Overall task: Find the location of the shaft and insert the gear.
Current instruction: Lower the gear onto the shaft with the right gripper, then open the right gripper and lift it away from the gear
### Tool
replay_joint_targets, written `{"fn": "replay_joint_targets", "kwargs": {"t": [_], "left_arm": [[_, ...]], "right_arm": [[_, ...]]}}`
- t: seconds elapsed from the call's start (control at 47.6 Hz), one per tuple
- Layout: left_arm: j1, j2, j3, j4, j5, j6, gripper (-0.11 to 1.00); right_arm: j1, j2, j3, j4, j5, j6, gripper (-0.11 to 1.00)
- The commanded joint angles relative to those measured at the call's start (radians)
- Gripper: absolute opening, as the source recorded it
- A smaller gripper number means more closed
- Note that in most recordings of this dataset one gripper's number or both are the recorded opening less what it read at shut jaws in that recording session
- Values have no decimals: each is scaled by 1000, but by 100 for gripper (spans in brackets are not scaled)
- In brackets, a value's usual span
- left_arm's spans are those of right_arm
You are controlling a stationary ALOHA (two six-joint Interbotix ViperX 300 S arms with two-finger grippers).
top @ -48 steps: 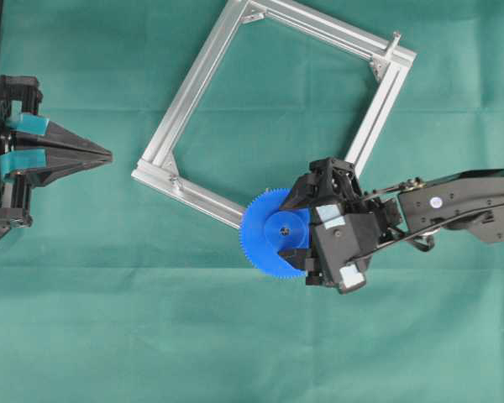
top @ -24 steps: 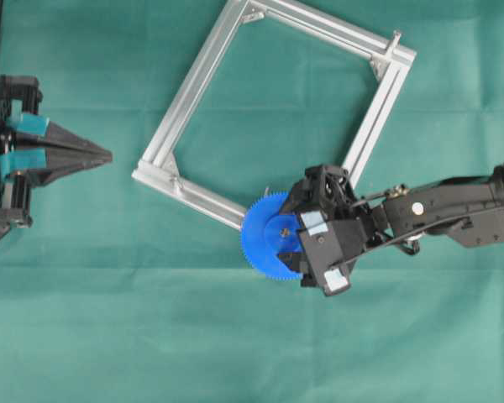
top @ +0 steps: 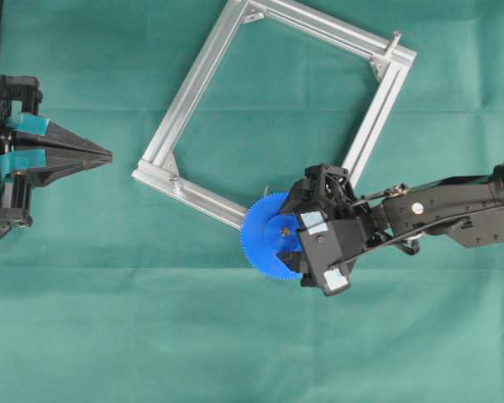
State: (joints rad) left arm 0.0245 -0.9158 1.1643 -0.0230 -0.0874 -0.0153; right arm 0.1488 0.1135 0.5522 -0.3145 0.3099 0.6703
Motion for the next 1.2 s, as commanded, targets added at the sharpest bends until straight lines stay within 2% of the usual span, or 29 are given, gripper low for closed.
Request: {"fn": "replay_joint_targets", "kwargs": {"t": [0.0, 0.189, 0.294, 0.357, 0.904, 1.177], "left_arm": [[2, 6, -26, -2, -6, -2, 1], [2, 6, -26, -2, -6, -2, 1], [2, 6, -25, -2, -5, -2, 1], [2, 6, -26, -3, -5, -2, 1], [3, 5, -26, -2, 6, -2, 1], [2, 3, -26, -2, 9, -2, 1]], "right_arm": [[-2, -8, -18, 2, 0, 0, 69], [-3, -11, -26, -3, 11, -2, 69], [-5, -20, -35, -15, 40, -3, 86], [-3, -32, -43, -23, 58, -3, 91], [-3, -207, -44, -110, 167, -8, 89], [-3, -291, -44, -132, 190, -9, 89]]}}
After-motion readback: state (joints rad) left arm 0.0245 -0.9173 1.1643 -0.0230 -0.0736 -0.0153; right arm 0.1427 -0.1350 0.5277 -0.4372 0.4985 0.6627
